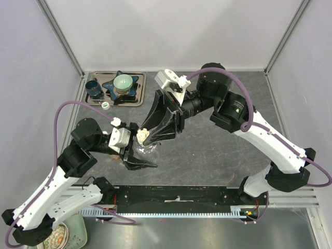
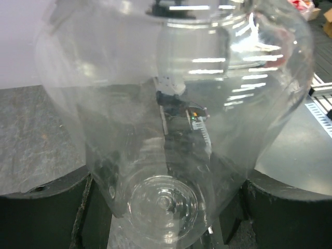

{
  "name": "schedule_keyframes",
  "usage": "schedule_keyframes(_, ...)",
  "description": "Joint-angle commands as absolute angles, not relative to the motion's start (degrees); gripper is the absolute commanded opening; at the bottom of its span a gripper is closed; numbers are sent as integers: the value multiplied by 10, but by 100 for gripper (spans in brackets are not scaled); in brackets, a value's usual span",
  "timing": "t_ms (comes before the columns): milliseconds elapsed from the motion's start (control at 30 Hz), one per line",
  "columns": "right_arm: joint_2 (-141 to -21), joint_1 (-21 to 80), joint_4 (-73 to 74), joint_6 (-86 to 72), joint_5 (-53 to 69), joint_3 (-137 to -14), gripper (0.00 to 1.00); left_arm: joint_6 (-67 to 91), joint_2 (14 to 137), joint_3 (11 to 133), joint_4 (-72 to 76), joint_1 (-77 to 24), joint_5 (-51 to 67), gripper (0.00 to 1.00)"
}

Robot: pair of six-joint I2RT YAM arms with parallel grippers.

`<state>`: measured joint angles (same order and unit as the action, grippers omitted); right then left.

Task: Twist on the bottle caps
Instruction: Screw the bottle cap onto the plastic bottle.

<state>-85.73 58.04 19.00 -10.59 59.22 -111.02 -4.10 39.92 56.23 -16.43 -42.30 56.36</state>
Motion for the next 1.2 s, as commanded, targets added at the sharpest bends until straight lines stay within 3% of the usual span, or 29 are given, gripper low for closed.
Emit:
schedule_keyframes(0, -856, 564, 214, -123, 549, -1121, 24, -69, 388, 565, -166, -418, 479, 2)
schedule_keyframes(233, -856, 564, 348, -22, 400, -1110, 12, -63, 385, 562, -156, -413, 368, 2)
schedule_keyframes(600, -796, 584, 285, -40, 120, -978, 0, -24, 388, 577, -144, -400, 215, 2)
schedule_keyframes(1033, -801, 733, 198, -141, -219, -906, 0, -5, 385, 574, -140, -389, 126, 2)
schedule_keyframes(1167, -814, 764, 195, -135, -236, -929, 0, -6, 382, 570, -142, -388, 125, 2)
